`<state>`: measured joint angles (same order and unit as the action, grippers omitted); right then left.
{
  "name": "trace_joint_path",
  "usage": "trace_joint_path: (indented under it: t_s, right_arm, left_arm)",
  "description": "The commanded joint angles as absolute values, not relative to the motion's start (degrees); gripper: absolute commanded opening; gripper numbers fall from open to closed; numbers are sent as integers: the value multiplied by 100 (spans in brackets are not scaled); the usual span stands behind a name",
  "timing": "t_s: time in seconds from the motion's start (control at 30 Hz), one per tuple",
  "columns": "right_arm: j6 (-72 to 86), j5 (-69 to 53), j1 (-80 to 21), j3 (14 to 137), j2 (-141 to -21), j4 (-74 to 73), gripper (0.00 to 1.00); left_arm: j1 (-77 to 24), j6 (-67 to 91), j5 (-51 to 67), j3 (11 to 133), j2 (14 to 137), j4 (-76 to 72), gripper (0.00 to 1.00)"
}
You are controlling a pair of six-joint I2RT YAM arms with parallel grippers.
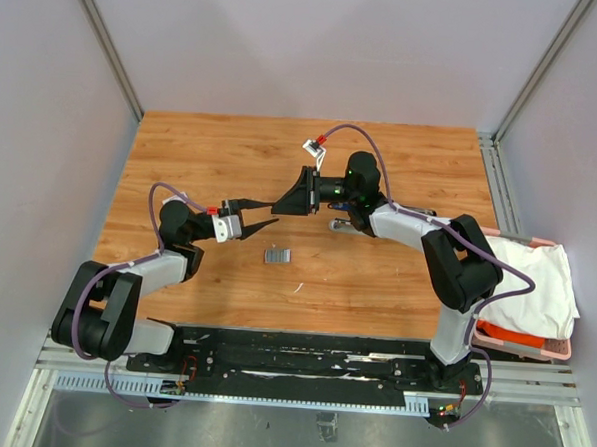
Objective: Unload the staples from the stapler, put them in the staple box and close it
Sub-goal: Place the staple in the staple box.
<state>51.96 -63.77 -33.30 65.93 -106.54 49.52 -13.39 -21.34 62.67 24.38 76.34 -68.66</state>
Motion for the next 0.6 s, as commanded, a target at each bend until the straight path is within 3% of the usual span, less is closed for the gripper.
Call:
trace_joint_path:
  t_s: [0.0,0.47,0.57]
  right_arm:
    - [5229,-6339,-3312,6551,-10594,5203,38]
    - [5423,-6311,-3278,6509,-10608,5482,38]
    - [5438,-6311,-3270,6511,-10617,5492,38]
  left_arm:
    - [-1408,-2035,6187,2534,7638,-7006,40]
    - [-1419,-1967,6139,2470,7743,-7057,22]
    - [-1424,-1954,6064,2446,7744,-7071,24]
